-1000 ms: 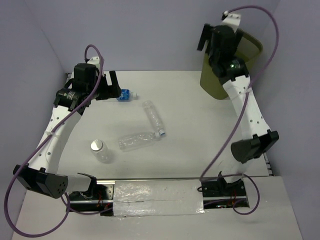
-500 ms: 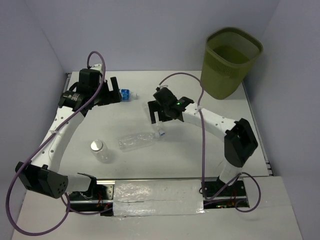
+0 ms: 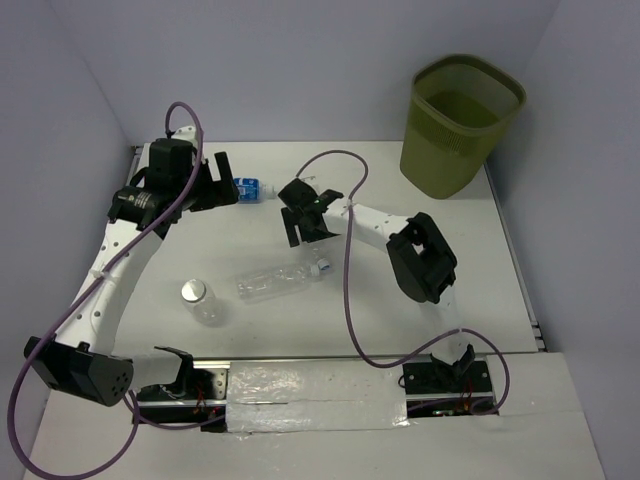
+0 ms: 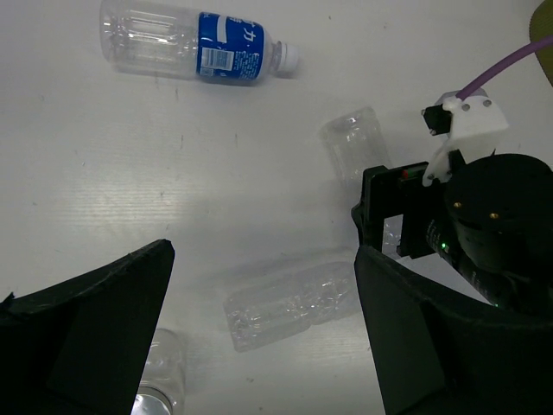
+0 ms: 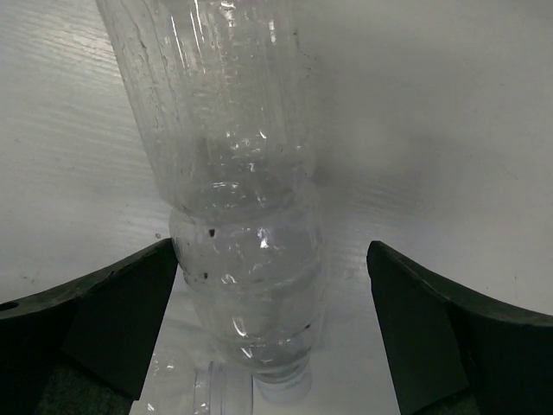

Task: Put the plastic bottles in the bin

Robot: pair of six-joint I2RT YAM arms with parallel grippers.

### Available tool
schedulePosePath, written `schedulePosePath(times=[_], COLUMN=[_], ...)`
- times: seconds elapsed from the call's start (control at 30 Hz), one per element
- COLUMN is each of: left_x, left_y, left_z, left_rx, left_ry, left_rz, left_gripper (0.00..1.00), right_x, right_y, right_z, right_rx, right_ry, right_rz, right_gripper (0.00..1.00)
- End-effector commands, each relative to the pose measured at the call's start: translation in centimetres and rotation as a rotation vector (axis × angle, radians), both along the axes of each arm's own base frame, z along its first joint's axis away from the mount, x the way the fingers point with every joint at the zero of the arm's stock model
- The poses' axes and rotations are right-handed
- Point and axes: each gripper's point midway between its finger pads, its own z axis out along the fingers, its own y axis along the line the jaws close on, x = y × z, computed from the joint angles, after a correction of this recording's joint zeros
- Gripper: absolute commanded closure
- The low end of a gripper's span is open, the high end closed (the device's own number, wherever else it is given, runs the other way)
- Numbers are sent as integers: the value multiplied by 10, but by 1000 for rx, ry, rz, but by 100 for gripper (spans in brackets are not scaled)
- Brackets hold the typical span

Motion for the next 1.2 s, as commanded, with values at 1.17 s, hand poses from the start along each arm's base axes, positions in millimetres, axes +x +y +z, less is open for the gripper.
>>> schedulePosePath(times=[1.17], left_x=[1], left_y=[5], left_z=[16], left_rx=[-8], left_ry=[-47], left_rz=[13], left_gripper=[1], right_x=[112], right_y=[-344], right_z=[447], right_rx=[121], right_ry=[-1176], right_rz=[-835], right_gripper=[35])
